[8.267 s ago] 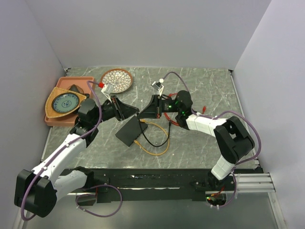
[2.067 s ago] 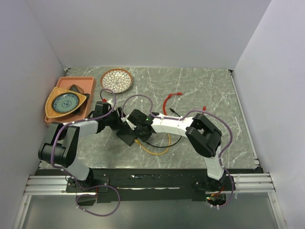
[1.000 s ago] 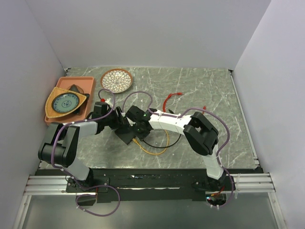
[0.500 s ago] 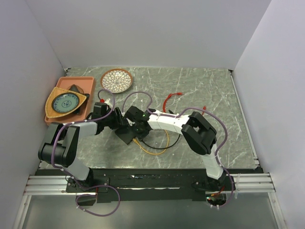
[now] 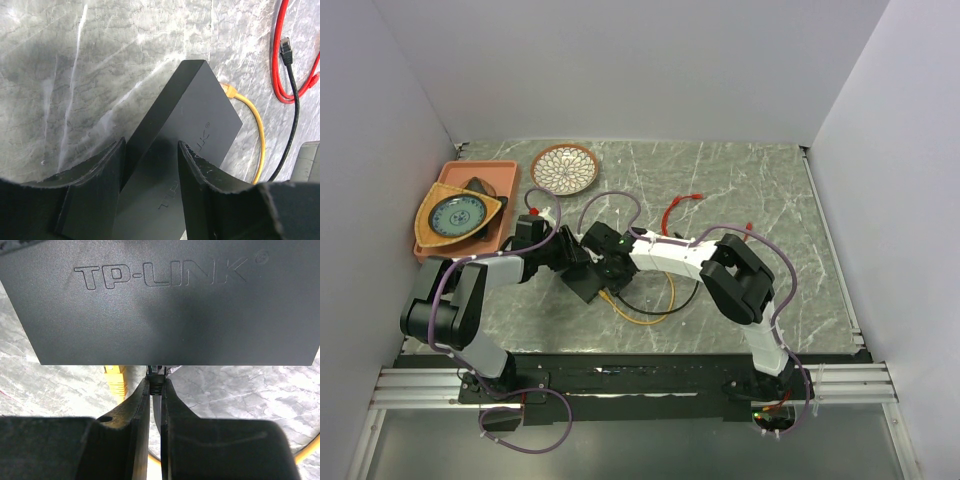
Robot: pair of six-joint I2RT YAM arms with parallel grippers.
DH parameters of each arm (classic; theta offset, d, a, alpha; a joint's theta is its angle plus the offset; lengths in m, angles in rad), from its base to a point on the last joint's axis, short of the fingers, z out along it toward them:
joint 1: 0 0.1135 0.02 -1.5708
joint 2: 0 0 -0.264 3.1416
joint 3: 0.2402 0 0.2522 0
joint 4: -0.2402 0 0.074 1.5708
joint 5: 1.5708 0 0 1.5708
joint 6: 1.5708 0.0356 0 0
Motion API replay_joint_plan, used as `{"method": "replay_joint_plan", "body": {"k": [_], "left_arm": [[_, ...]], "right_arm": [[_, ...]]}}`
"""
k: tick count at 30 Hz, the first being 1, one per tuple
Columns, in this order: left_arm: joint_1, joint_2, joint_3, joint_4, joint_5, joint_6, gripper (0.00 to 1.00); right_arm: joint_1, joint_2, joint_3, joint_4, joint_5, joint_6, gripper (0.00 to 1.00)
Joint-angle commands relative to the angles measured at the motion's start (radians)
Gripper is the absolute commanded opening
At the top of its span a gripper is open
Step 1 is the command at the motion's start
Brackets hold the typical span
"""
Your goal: Insert the plug into the switch port
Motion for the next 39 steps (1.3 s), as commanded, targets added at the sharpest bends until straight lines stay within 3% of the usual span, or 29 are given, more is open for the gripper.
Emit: {"method": "replay_joint_plan", "body": {"k": [1, 10, 20, 29, 39], "left_arm": [[-0.042, 0.028, -0.031, -0.096, 0.190, -0.042, 0.49], [-0.045, 0.019, -0.035, -0.109, 0.176, -0.039, 0.49], [-0.045, -0.041, 0.005, -0.184, 0.067, -0.028, 0.59], [-0.043, -0.060, 0.026, -0.215, -0.020, -0.037, 0.66], [-0.039, -0.152, 0.071, -0.351, -0.170, -0.013, 0.80]], "right_arm": [[-0.027, 0.022, 0.112, 0.355, 0.023, 0.012, 0.00], [-0.039, 0.039, 0.159, 0.339, 0.008, -0.003, 0.00], [-0.036, -0.082, -0.064, 0.342, -0.007, -0.054, 0.01], [-0.038, -0.147, -0.242, 0.369, -0.046, -0.083, 0.23], [-0.036, -0.184, -0.321, 0.361, -0.030, -0.123, 0.46]]}}
